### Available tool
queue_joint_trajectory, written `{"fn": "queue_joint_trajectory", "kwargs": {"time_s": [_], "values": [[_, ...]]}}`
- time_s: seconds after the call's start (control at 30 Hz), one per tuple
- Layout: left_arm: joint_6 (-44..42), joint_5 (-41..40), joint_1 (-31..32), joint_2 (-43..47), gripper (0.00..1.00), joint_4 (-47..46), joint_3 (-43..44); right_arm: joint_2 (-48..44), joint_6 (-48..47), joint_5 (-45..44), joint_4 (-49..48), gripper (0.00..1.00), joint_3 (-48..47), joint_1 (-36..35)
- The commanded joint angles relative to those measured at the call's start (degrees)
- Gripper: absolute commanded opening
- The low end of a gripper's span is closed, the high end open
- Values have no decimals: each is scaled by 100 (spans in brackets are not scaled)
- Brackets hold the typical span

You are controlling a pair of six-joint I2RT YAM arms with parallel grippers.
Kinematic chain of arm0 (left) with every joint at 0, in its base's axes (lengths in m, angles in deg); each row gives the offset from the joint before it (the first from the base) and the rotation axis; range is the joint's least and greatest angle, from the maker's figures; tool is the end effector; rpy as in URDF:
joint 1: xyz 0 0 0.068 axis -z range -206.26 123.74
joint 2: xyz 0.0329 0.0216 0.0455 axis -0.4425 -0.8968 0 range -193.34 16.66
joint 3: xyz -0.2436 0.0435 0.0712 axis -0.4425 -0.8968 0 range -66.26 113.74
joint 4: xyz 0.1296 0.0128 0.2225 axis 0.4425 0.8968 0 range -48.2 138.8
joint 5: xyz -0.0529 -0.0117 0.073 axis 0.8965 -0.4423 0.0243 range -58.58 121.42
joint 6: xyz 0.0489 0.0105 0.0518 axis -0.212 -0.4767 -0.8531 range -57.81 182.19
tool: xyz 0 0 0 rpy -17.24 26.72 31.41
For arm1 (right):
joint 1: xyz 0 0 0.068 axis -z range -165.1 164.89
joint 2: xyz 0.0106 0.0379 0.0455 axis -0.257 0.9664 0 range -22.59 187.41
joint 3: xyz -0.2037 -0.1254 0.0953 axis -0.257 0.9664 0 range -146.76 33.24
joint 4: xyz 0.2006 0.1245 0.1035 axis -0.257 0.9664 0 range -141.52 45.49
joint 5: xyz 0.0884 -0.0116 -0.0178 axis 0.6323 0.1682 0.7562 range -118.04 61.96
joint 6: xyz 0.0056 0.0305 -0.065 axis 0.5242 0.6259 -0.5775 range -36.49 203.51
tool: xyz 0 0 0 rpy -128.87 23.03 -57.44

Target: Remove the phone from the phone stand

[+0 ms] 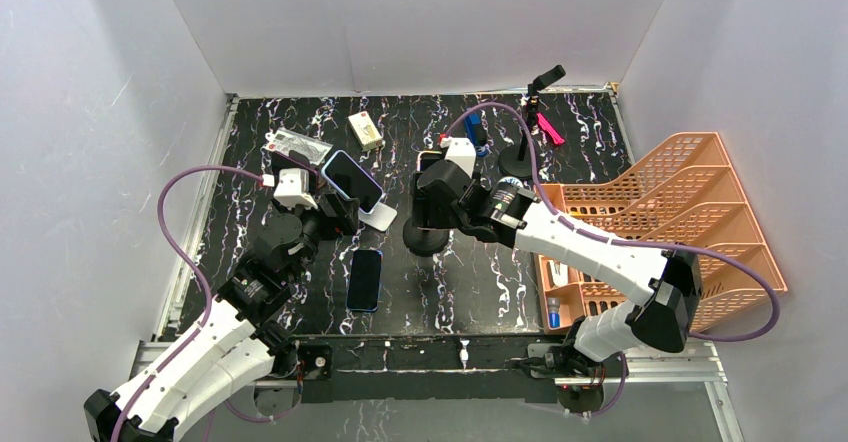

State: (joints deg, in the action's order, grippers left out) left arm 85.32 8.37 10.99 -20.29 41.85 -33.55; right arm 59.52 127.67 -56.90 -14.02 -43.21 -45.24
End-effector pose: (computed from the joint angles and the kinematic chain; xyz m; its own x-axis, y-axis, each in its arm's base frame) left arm 0.1694 -0.0994 0.2951 -0.1516 -0.3389 -0.9285 0.2030 0.9087 -0.3648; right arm 0.1862 0.2664 0.3089 -0.6513 0.0911 -0.7533 -0.1818 0.9451 0.2715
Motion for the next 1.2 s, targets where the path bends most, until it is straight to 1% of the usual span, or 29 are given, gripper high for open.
{"fn": "queue_joint_trajectory", "kwargs": {"time_s": [0.0,0.03,0.1,0.2,0.33,0.67,0.83,0.93,0.97,1.17], "values": [[13,54,1,4,80,-196,11,-207,-252,-136,-114,58,29,-32],[75,70,-4,2,79,-247,-12,-252,-349,-163,-95,54,13,-32],[310,94,1,-5,79,-406,-64,-336,-605,-155,-87,47,-37,-28],[640,372,-3,-33,79,-895,-168,-396,-1000,-102,4,39,-131,-26],[950,956,-1,-213,79,-1539,-148,-459,-1440,13,163,32,-196,-24],[1205,3021,-3,-1014,77,-2734,122,-498,-1990,570,222,21,-258,-23],[1367,3000,1,-1227,74,-2576,211,-580,-2273,740,262,16,-324,-20],[1466,3265,1,-1355,72,-2803,179,-608,-2354,784,312,6,-374,-12],[1521,3365,-3,-1418,72,-2857,182,-612,-2361,785,322,1,-382,-10],[1868,3652,-4,-1784,66,-3143,159,-690,-2338,729,301,0,-343,-4]]}}
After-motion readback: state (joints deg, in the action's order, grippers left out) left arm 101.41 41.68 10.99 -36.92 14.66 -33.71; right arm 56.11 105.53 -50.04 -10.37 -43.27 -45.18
